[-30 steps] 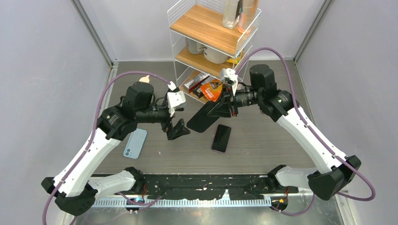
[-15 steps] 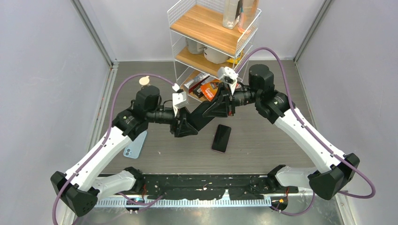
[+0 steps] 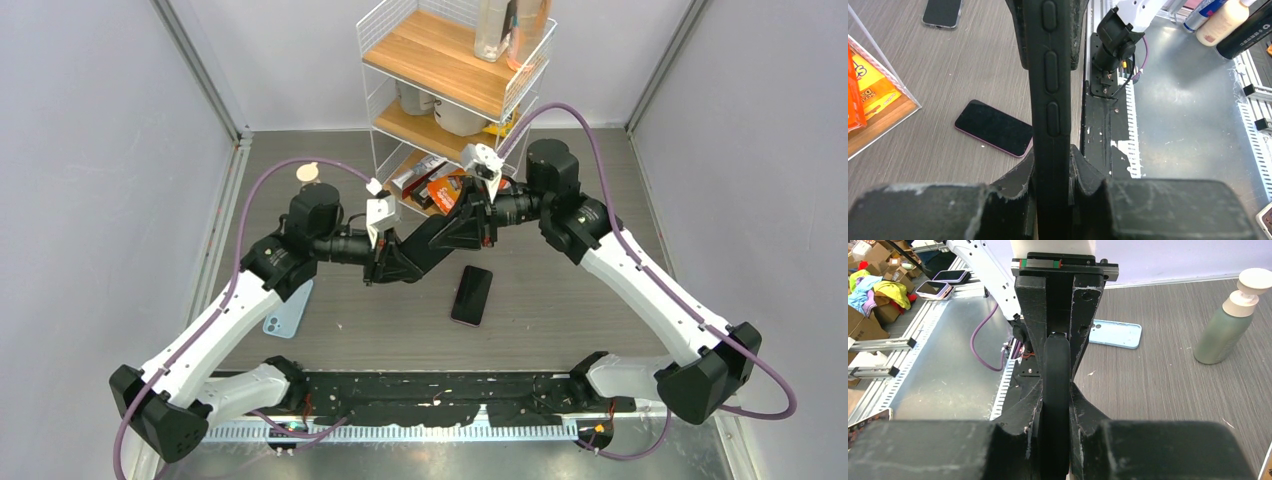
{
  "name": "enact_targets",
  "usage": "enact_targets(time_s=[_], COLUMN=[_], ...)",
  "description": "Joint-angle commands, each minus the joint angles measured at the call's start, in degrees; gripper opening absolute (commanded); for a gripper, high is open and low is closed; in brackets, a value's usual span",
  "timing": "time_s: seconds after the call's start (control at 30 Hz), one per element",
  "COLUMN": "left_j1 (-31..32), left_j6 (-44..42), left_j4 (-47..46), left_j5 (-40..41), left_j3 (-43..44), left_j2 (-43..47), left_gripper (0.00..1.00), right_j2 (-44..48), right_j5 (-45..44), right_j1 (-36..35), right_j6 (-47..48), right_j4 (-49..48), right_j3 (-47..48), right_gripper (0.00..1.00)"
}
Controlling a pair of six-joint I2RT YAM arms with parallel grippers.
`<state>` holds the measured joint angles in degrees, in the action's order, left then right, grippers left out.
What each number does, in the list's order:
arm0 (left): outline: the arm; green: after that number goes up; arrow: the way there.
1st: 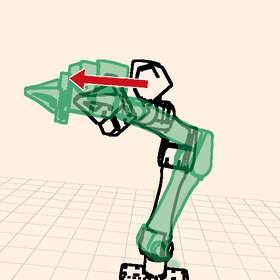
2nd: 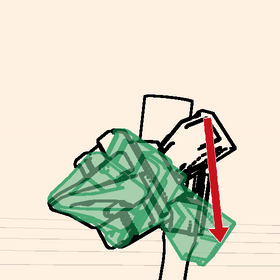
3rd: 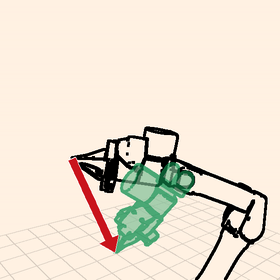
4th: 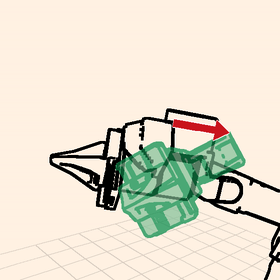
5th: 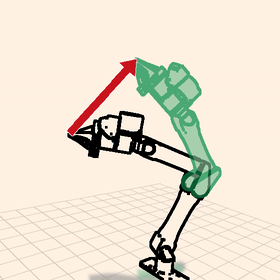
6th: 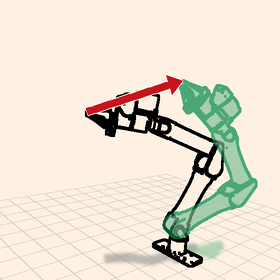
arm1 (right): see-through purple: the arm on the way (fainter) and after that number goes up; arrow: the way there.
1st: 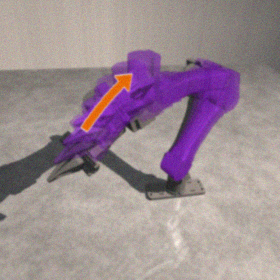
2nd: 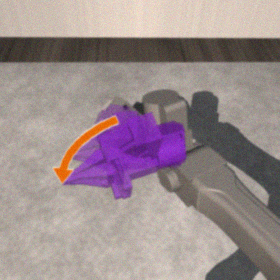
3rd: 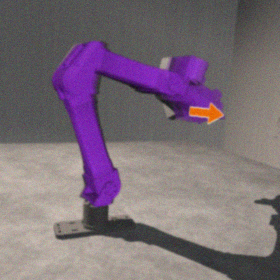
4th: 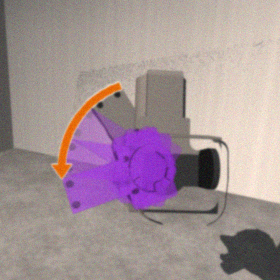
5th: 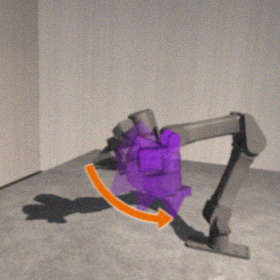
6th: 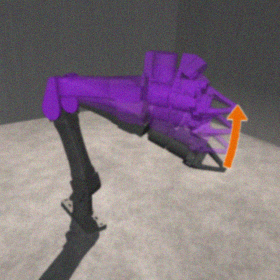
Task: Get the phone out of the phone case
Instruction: Remove the phone case from the phone.
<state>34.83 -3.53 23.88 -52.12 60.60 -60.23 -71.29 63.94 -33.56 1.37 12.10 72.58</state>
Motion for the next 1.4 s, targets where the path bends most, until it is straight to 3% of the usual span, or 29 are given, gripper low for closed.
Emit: enact_targets(time_s=[0.0,0.13,0.37,0.5,0.7,0.83,1.03,1.17,1.37], left_j1=[-0.05,-0.09,0.05,0.75,1.81,2.30,3.00,4.48,7.54], left_j6=[-3.44,-6.51,-10.68,-12.11,-13.21,-13.49,-14.50,-16.33,-21.76], left_j4=[-0.15,2.23,6.89,8.66,9.54,9.70,9.74,10.20,11.41], left_j5=[-1.93,-1.57,1.74,4.09,8.39,9.98,12.73,15.97,25.21], left_j3=[1.02,1.71,3.31,4.06,4.05,3.96,3.95,3.73,3.21], left_j2=[1.48,2.48,2.80,2.65,2.63,2.44,2.36,2.45,3.82], left_gripper=[0.00,0.00,0.00,0.00,0.00,0.00,0.00,0.00,0.00], right_j2=[1.55,1.83,1.52,-0.10,-2.48,-3.96,-5.42,-6.31,-7.28], right_j5=[2.41,2.01,-0.18,0.06,2.21,3.35,5.34,6.60,8.10], right_j1=[-0.28,-0.28,-0.32,-0.29,-0.28,-0.28,-0.28,-0.28,-0.33], right_j6=[-0.32,0.56,-0.20,-2.48,-9.14,-13.10,-18.04,-21.14,-28.28], right_j4=[-3.52,-3.05,-3.07,-3.41,-8.24,-11.46,-17.32,-20.77,-27.83], right_j3=[0.11,-0.83,-1.19,-0.30,-0.49,-0.75,-1.55,-2.46,-5.78], right_gripper=[0.06,0.08,0.65,0.72,0.66,0.57,0.33,0.08,0.06])
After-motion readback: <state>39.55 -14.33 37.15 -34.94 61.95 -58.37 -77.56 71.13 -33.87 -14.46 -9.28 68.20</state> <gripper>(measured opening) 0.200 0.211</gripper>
